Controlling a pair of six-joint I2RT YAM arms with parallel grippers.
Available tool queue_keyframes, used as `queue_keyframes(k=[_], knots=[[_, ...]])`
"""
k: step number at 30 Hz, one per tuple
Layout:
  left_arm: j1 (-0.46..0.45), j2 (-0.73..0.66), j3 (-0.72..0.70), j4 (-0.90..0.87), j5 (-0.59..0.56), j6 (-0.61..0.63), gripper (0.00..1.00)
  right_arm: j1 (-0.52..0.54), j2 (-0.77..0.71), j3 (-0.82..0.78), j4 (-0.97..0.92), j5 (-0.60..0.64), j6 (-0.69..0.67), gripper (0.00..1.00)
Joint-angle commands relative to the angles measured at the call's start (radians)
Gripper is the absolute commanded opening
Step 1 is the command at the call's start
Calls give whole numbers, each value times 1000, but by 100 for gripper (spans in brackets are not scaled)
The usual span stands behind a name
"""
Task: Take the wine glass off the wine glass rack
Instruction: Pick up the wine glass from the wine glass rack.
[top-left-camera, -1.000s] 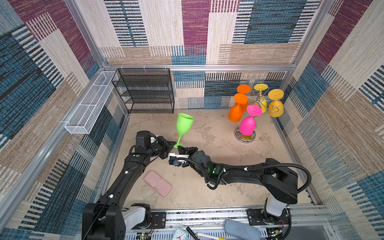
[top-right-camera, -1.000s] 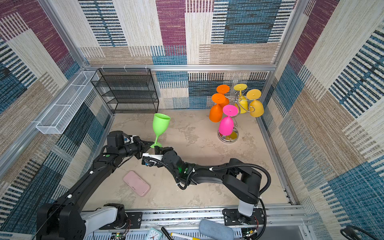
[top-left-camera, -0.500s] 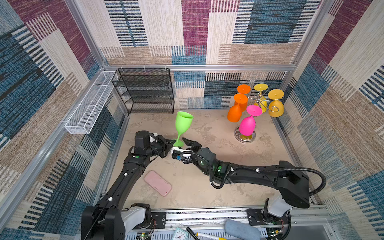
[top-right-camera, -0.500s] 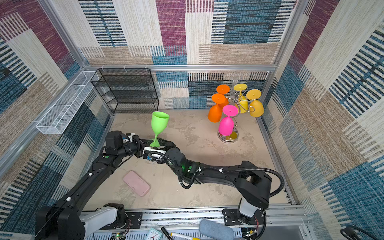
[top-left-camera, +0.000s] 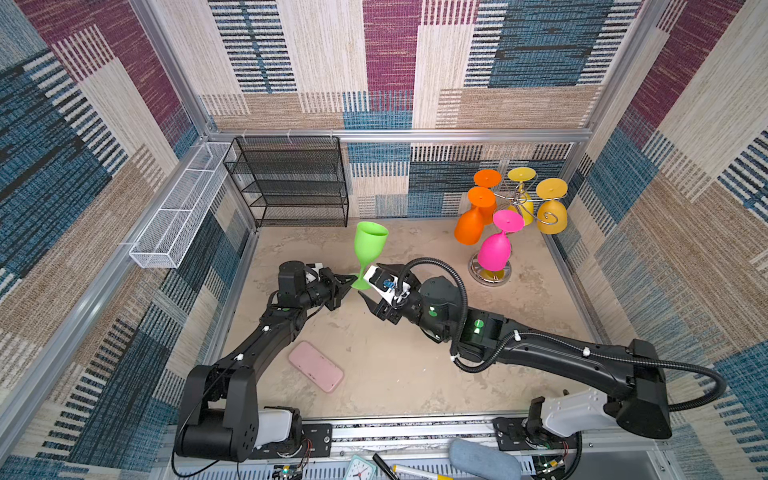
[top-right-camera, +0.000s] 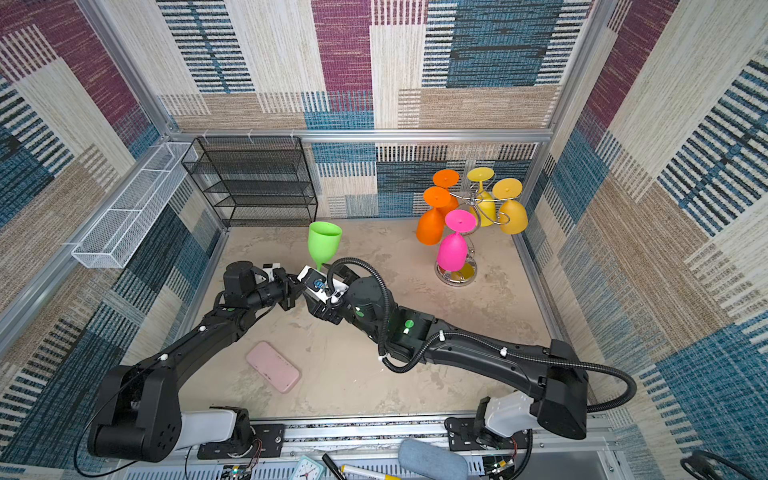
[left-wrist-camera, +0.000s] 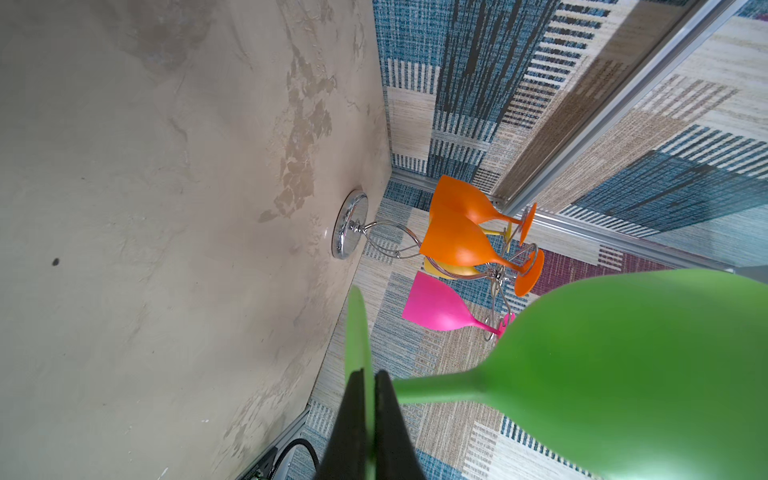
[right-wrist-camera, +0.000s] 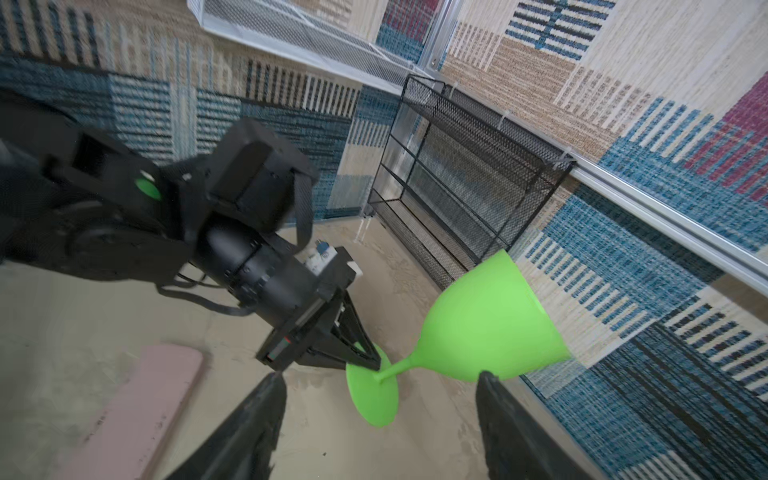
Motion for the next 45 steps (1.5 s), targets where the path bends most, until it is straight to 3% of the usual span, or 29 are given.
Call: queue_keyframes(k=[1, 3, 7, 16, 32, 45], knots=[[2, 37, -14, 214, 54, -3, 0, -48, 10, 119, -166, -113, 256, 64], [2, 61, -34, 322, 59, -19, 0, -84, 37, 197, -250, -157, 346, 57], [2, 110, -57, 453, 76, -36, 0, -122, 90, 330, -371, -188, 458, 57], [2, 220, -87, 724, 122, -111, 0, -146, 243, 621, -604, -183, 513, 56], [2, 122, -83, 541, 137, 64, 0, -160, 485, 977, -850, -139, 489, 46], [5, 102, -98, 523, 125, 88, 0, -162, 509, 995, -890, -136, 476, 36]])
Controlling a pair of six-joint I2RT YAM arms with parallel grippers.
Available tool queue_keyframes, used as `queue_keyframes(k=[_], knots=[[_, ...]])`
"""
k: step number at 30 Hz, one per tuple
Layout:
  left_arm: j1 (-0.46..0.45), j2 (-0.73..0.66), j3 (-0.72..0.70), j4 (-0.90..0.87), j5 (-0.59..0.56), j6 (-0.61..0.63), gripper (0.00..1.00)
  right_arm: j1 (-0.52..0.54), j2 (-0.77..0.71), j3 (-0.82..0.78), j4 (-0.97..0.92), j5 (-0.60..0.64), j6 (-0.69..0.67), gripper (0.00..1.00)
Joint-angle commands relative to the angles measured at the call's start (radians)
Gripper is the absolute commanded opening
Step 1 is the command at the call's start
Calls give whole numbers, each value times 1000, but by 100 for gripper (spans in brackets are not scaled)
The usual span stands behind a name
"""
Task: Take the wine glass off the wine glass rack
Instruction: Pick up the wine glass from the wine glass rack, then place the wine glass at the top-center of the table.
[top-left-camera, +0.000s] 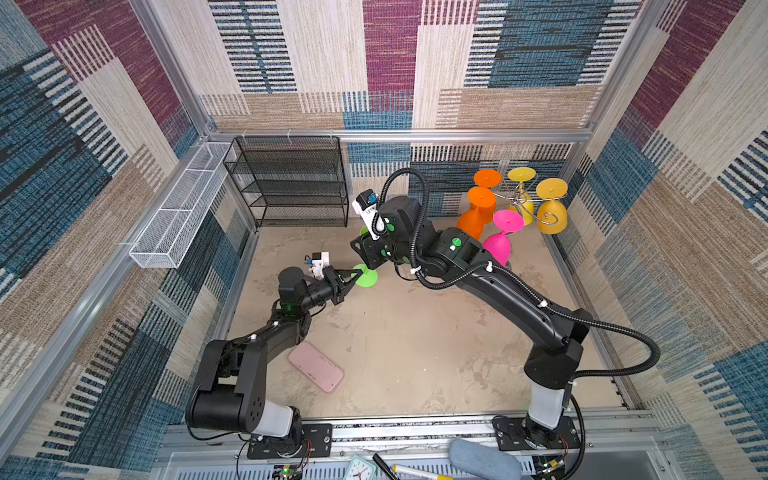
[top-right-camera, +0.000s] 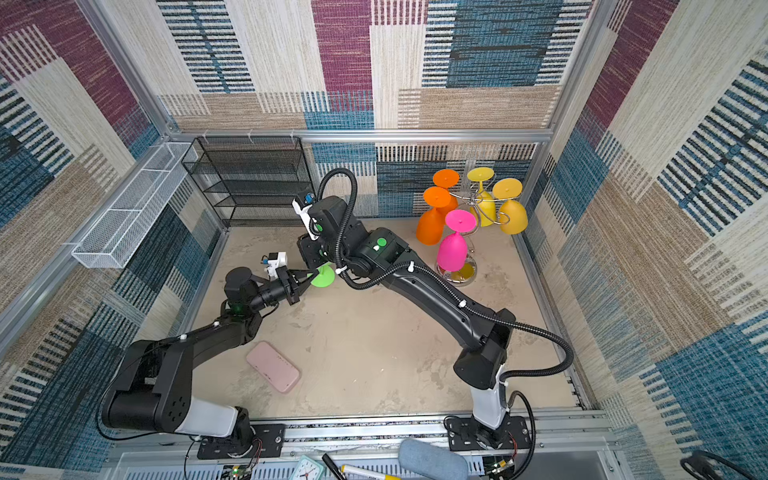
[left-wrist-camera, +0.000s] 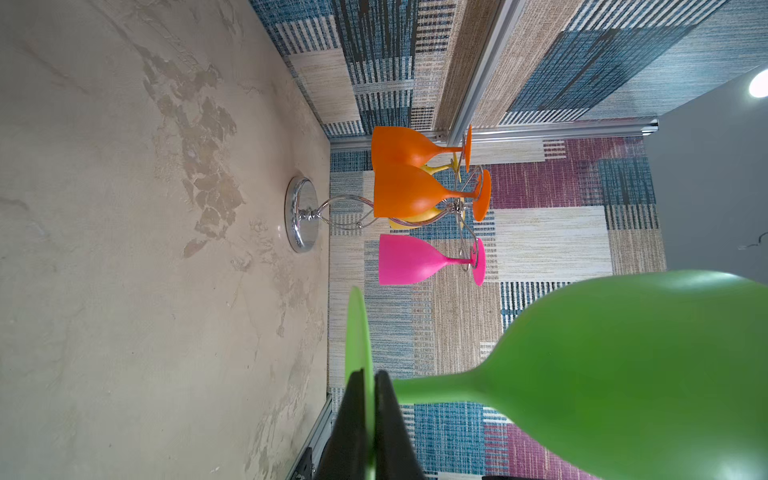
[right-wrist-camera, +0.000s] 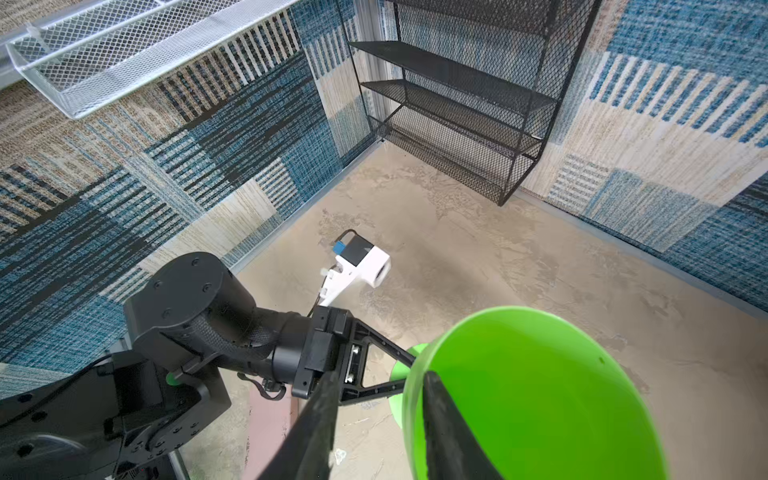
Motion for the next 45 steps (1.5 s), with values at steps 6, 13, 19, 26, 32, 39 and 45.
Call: queue_keyframes(k=[6, 13, 19, 26, 32, 39, 45], knots=[[15, -19, -5, 16, -4, 34, 0, 0, -6, -18, -14, -10, -7, 32], [23, -28, -8, 10, -4, 38, 0, -2, -8, -34, -7, -20, -8, 23], [25, -35, -9, 5, -6, 41, 0, -3, 1, -25, -4, -33, -12, 11], [26, -79, 1, -86, -21, 101, 0, -6, 7, -31, -6, -42, -19, 0], [30, -145, 16, -257, -68, 201, 14, -14, -9, -50, 7, -6, -35, 0], [40, -255, 129, -654, -183, 361, 57, -71, -15, -78, 20, 41, -73, 0], [46, -292, 277, -1005, -356, 536, 69, -154, -14, -137, 76, 26, -113, 0]])
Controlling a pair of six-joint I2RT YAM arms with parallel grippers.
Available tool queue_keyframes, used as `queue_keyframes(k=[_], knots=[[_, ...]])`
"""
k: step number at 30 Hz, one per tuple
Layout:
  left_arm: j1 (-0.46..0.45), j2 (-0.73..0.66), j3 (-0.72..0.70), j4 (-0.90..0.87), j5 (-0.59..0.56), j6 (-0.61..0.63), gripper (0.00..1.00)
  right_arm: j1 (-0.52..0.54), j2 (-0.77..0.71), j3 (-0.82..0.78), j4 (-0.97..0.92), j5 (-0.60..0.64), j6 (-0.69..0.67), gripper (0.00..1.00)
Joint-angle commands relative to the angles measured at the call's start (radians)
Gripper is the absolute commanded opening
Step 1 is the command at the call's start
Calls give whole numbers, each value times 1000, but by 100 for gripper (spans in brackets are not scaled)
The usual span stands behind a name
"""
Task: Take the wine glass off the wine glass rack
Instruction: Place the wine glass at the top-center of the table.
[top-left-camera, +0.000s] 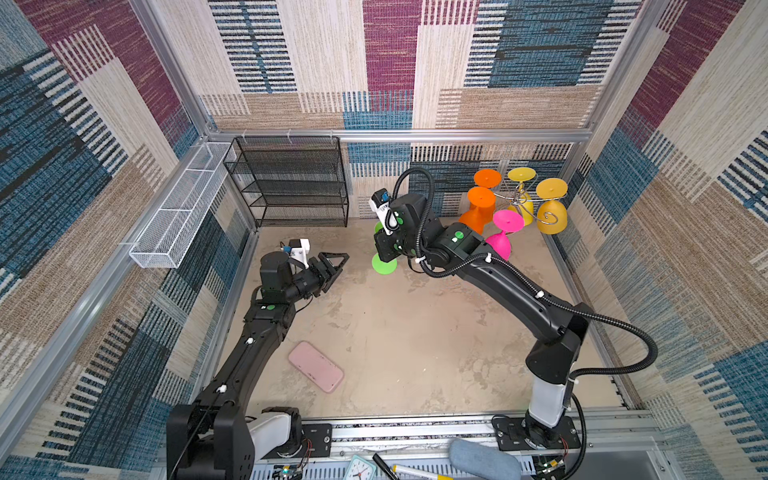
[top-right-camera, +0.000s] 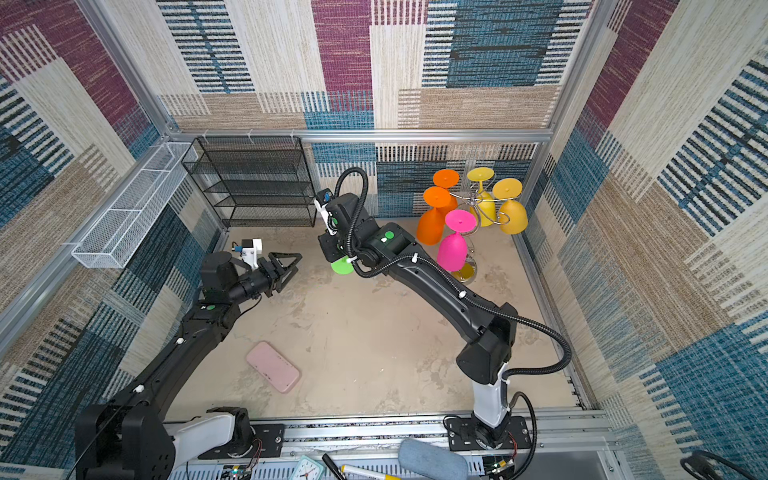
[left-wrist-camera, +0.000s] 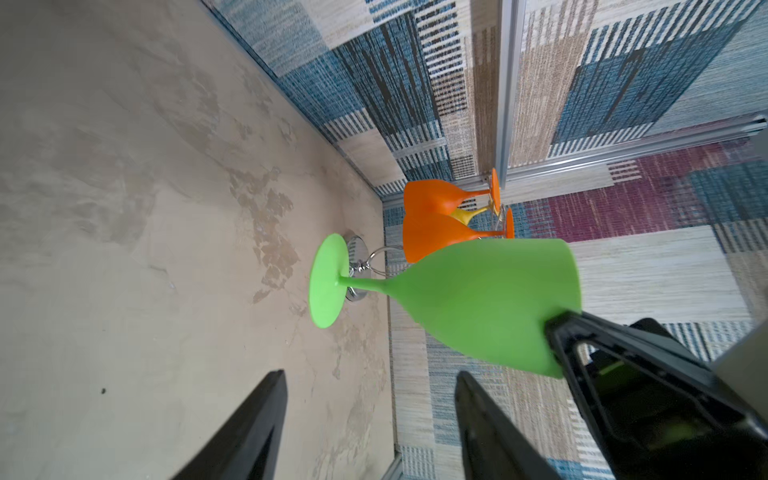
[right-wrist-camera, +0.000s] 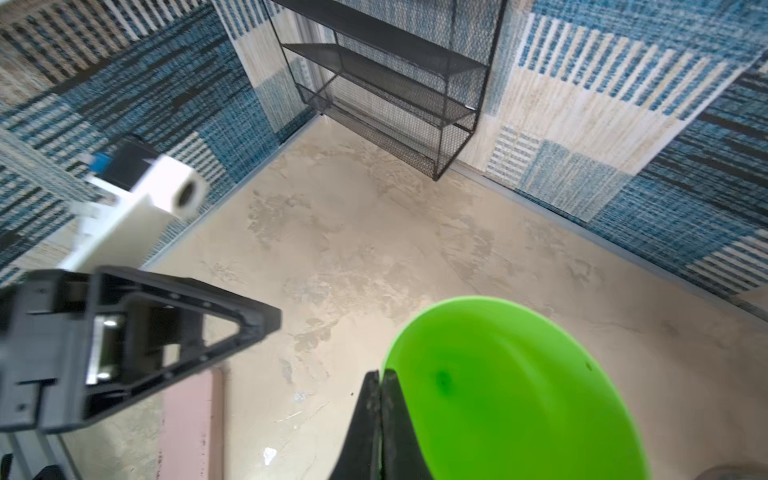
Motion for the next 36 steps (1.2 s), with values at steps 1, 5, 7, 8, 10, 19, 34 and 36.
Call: queue_keyframes(k=[1, 5, 7, 8, 10, 19, 34, 36], knots=[[3, 1, 41, -236, -133, 139, 70, -47, 0, -36, 59, -6, -37, 0], [3, 30, 85, -275, -188, 174, 71, -113, 25, -91, 105, -48, -57, 0], [2, 45, 121, -307, -214, 208, 75, -142, 47, -103, 126, -60, -69, 0], [0, 51, 138, -325, -232, 227, 76, -152, 56, -103, 133, -63, -71, 0], [-1, 58, 174, -365, -281, 270, 78, -179, 83, -100, 155, -91, -80, 0], [-16, 53, 232, -452, -414, 368, 89, -246, 231, -9, 166, -113, -117, 0], [-78, 114, 334, -506, -481, 443, 99, -290, 261, -50, 215, -104, -118, 0], [-98, 131, 350, -506, -486, 457, 99, -291, 256, -70, 229, -103, -113, 0]])
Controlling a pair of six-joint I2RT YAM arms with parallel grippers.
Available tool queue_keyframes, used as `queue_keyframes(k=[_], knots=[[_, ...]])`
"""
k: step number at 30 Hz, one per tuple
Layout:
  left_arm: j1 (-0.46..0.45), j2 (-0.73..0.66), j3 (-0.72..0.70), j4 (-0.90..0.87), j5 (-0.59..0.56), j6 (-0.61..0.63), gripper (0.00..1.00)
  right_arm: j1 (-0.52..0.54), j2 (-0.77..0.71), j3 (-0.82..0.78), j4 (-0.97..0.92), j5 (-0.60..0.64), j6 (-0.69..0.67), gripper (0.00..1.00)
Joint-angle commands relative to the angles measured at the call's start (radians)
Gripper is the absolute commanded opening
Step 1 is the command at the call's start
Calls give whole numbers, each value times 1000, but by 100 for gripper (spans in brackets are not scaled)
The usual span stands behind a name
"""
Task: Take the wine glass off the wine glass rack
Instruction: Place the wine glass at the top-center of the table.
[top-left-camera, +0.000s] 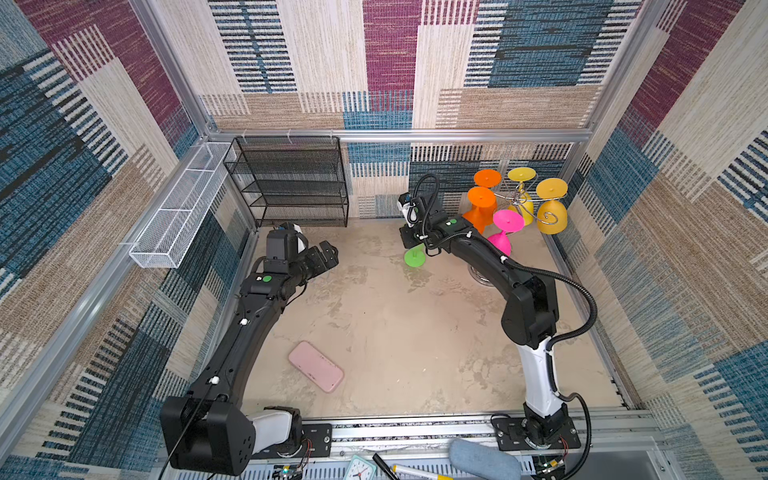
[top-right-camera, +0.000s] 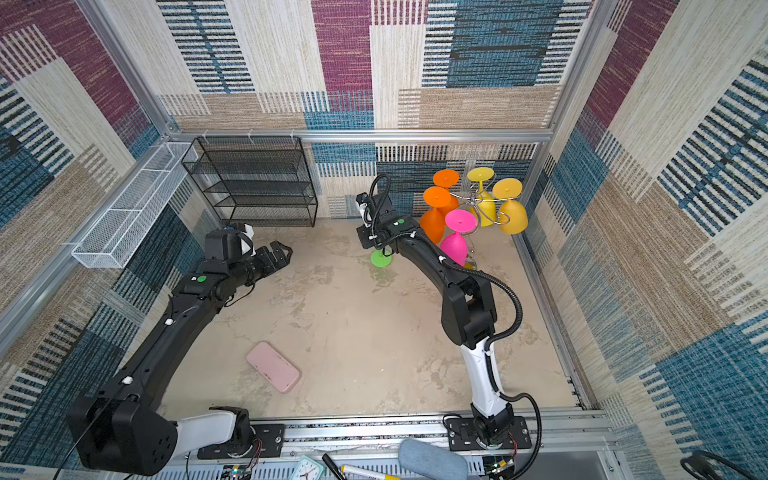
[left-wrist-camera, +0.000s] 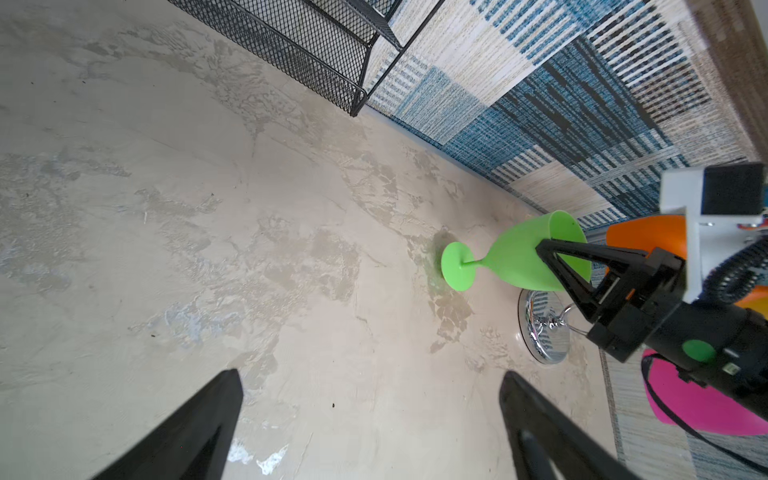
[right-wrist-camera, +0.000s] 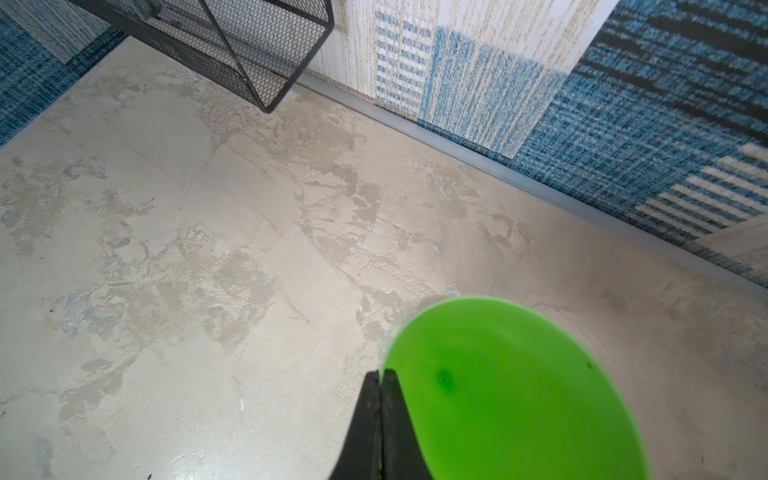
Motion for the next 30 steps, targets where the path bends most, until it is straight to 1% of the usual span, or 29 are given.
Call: queue_keyframes(k=[1, 5, 9, 13, 21, 26, 30], knots=[[-22, 22, 30, -14, 3, 45, 100, -2, -15, -24, 62, -3, 5, 0], [-31, 26, 43, -24, 1, 69, 100, -4, -18, -49, 74, 3, 12, 0], [-43, 15, 60, -38, -37, 90, 100, -4, -30, -70, 95, -9, 21, 0], [-52, 17, 67, -34, -41, 116, 100, -3, -32, -77, 100, -16, 28, 1], [-59, -29, -26, 63, -23, 151, 99, -3, -22, -63, 80, -27, 28, 9], [-59, -59, -65, 104, -22, 164, 99, -4, -19, -46, 62, -26, 17, 18], [-59, -64, -72, 109, -9, 165, 99, -4, -22, -38, 59, -35, 14, 20]])
